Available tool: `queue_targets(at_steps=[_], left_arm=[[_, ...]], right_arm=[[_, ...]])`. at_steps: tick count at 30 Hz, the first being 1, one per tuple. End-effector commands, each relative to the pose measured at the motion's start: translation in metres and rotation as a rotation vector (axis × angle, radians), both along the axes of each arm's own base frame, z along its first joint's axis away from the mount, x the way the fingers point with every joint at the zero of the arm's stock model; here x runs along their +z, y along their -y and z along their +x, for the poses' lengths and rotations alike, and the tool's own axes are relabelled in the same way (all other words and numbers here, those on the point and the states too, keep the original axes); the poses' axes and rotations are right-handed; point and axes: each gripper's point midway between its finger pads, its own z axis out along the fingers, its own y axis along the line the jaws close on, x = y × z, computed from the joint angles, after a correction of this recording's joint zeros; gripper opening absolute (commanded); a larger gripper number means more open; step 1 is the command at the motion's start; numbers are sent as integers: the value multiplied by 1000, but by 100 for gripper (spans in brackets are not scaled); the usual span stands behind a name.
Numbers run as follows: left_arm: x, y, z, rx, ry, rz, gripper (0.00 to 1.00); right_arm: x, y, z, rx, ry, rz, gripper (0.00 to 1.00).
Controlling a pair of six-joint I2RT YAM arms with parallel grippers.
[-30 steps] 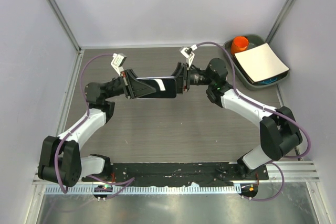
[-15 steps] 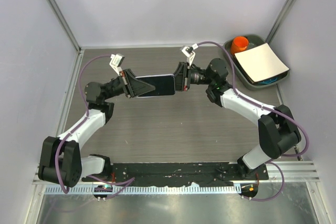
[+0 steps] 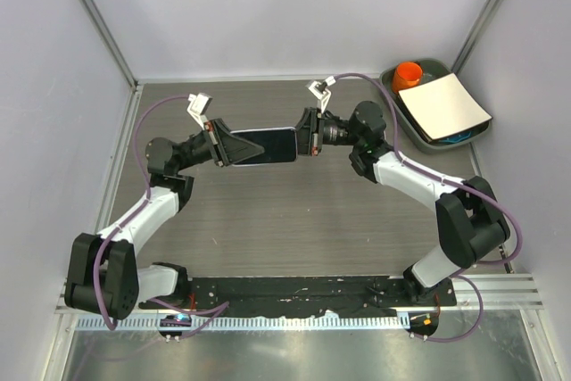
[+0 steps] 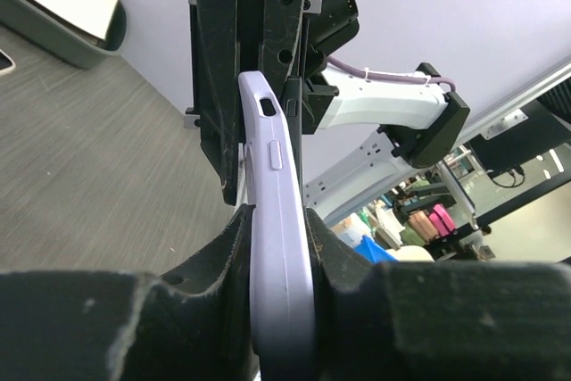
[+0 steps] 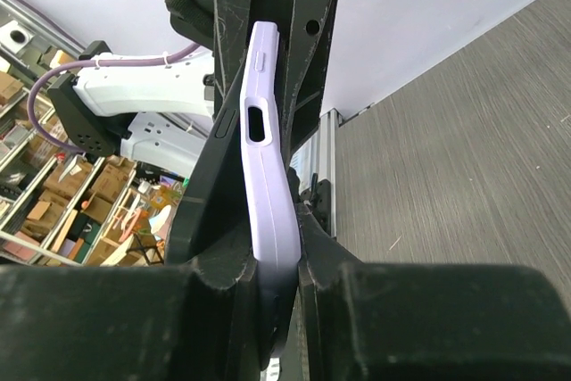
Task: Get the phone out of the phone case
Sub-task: Remove the phone case from the phone.
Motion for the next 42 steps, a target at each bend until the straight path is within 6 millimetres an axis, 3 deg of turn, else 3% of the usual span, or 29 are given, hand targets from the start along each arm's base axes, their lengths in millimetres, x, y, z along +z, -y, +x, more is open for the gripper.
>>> queue_targets(at_steps=[1, 11, 20, 25, 28, 30, 31, 32, 34, 35, 40, 42], left_arm=[[34, -13, 20, 175, 125, -84, 30], [32, -12, 22, 176, 145, -60, 51], [50, -9, 15, 121, 237, -26, 98], [57, -6, 20, 104, 335, 72, 100], [49, -5, 28, 106, 392, 160, 100], [33, -6, 35, 112, 341, 227, 100], [34, -7, 42, 140, 434, 276, 100], [14, -7, 44, 134, 355, 338, 100], [7, -10, 57, 190, 470, 446, 100], [-7, -8, 52, 168, 451, 497, 100], [-41, -6, 55, 186, 569, 717, 100], [-59, 1, 45, 127, 633, 800, 100]], right_arm=[[-2, -1, -7, 20, 9, 3, 1], [-5, 2, -4, 5, 1, -1, 1], [-20, 6, 13, -58, -46, -36, 1], [-41, 9, 29, -96, -92, -110, 1], [-52, 8, 35, -107, -105, -164, 1], [-59, 6, 38, -101, -120, -180, 1], [-61, 6, 38, -96, -129, -185, 1], [-65, 5, 39, -92, -138, -190, 1], [-66, 4, 39, -81, -149, -195, 1], [-70, 3, 40, -76, -162, -203, 1], [-82, -1, 39, -14, -219, -232, 1], [-87, -3, 41, 4, -245, -245, 1]])
